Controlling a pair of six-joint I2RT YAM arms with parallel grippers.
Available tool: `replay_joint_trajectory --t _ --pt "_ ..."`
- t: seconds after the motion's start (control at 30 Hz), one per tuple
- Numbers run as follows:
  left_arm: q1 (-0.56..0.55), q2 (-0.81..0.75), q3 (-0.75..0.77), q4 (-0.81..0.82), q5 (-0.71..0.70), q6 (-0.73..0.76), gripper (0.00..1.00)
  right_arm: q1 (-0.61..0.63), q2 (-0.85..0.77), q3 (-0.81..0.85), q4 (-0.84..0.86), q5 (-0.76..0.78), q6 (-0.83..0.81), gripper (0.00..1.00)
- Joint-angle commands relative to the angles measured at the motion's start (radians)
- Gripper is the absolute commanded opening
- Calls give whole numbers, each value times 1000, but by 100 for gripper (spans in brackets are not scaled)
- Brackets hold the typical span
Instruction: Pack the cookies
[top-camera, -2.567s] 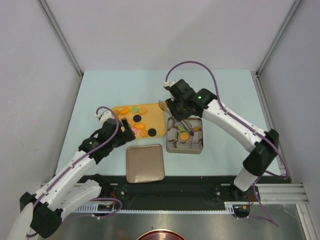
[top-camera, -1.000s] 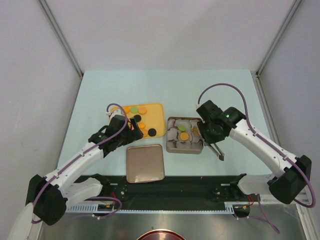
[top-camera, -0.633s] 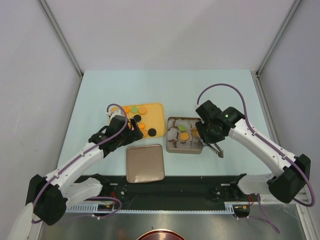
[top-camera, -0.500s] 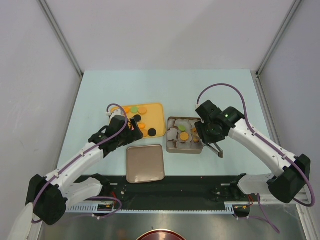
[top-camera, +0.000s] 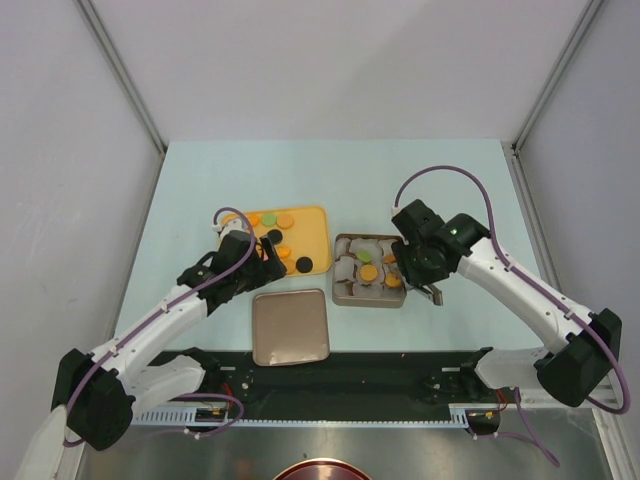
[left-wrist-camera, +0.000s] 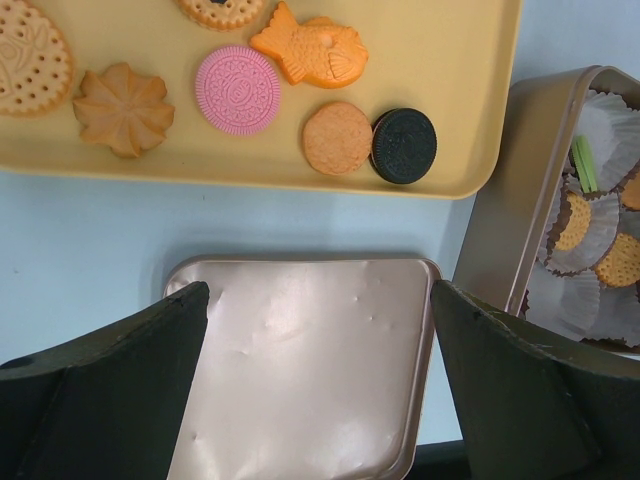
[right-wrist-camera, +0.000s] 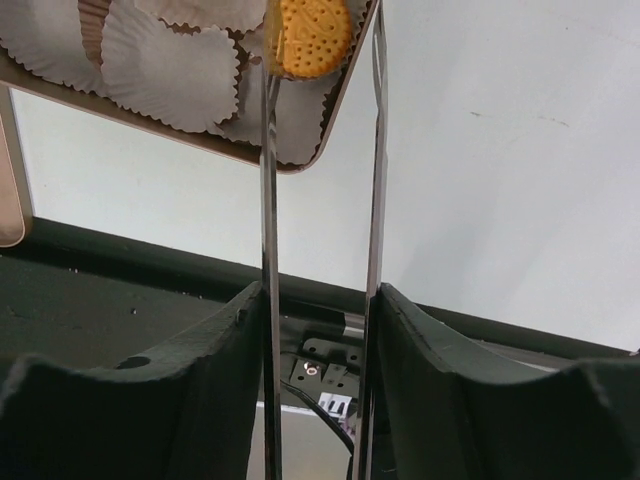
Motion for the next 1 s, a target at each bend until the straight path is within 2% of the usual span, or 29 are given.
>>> replay_joint_trajectory --t 0.0,0.37,0.73,0.83,0.93,0.97 --pt "4 -2 3 14 1 -12 97 18 -44 32 -21 29 16 47" --pt "2 13 9 16 8 -12 97 78 -75 92 -92 62 56 36" --pt "2 24 6 24 18 -16 97 106 7 106 -98 71 39 28" --pt "2 19 8 24 21 -16 97 46 -7 106 -39 114 51 26" --pt "1 18 18 18 27 -19 97 -40 -48 109 59 98 45 18" --pt "2 13 17 18 31 -19 97 -110 -56 110 84 75 36 15"
